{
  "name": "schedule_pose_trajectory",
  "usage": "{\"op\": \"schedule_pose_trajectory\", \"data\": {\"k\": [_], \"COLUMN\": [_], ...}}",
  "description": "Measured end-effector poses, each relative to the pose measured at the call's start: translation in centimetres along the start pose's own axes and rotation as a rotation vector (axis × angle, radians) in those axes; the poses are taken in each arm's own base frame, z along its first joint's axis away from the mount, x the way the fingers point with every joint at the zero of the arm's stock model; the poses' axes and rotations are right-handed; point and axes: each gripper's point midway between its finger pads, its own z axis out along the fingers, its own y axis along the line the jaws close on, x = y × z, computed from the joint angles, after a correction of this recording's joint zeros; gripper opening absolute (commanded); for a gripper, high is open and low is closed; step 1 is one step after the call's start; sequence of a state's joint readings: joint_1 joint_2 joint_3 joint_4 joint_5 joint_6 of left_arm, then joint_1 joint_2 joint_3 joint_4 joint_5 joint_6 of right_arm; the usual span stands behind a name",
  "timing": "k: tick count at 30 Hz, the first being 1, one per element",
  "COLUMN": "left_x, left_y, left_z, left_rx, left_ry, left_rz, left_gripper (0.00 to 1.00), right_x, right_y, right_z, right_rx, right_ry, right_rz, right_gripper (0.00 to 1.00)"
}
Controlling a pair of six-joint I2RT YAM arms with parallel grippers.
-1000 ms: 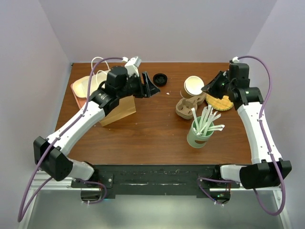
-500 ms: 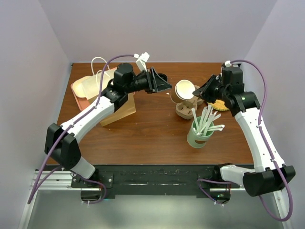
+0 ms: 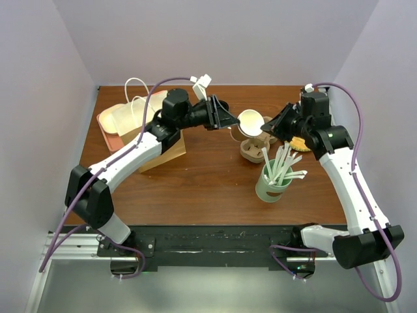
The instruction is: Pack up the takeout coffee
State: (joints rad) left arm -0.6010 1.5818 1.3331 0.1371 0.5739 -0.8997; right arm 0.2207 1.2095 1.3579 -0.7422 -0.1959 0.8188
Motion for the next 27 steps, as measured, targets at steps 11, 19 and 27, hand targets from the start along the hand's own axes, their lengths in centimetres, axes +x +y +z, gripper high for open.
{"op": "schedule_pose_trajectory", "data": {"k": [11,19,27], "left_x": [0.7,1.6,2.5], "left_y": [0.2,1.3,2.2], "left_z": [0.3,0.2,0.1], "left_rx": [-0.005,-0.033,-0.055], "left_ry": [0.016,0.036,0.054], "left_rz": [-0.006,-0.027,-0.045], "left_gripper": [0.41,0.35,0.37], "right_x": [0.0,0.0,0.4], "right_y": [-0.3,-0.4,-0.9], "right_z": [0.2,0.2,0.5], "right_rx": [0.012,0.017,0.029], "right_ry": [-0.004,-0.008,0.003], "right_rz": [0.004,0.004,0.007], "right_gripper": [0.00,0.00,0.00]}}
